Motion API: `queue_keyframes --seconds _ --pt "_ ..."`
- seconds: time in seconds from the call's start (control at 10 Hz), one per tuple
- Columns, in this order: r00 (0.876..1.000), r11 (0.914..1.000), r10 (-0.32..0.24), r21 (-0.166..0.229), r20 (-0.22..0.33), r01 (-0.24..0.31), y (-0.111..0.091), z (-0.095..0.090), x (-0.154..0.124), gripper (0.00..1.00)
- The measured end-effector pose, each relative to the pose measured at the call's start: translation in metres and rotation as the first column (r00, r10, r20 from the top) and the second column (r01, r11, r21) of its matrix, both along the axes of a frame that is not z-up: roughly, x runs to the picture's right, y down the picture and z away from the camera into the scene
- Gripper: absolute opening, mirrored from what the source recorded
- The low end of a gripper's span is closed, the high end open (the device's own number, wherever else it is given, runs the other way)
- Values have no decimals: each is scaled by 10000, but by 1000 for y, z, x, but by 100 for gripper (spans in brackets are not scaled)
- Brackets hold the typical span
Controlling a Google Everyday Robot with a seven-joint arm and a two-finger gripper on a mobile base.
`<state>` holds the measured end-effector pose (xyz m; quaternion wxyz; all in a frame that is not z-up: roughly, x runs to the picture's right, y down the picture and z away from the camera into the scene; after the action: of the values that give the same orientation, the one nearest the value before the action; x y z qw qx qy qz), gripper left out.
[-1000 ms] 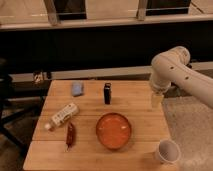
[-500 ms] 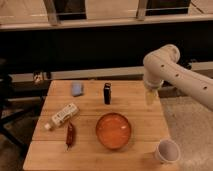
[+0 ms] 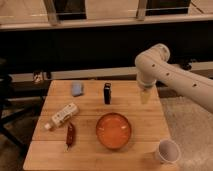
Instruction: Knock the eraser over
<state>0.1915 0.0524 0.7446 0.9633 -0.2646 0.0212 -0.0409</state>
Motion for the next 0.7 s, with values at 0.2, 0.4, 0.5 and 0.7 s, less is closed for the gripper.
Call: queue_keyframes --seconds 0.2,0.4,0.5,0.7 --pt "9998 9998 -179 95 73 178 -3 5 -20 80" --pt "9997 9996 -242 134 13 242 -4 6 -18 80" --pt "9996 9994 -290 166 49 289 -5 8 -21 80" --pt "9990 9988 -433 224 104 431 -8 12 -30 80"
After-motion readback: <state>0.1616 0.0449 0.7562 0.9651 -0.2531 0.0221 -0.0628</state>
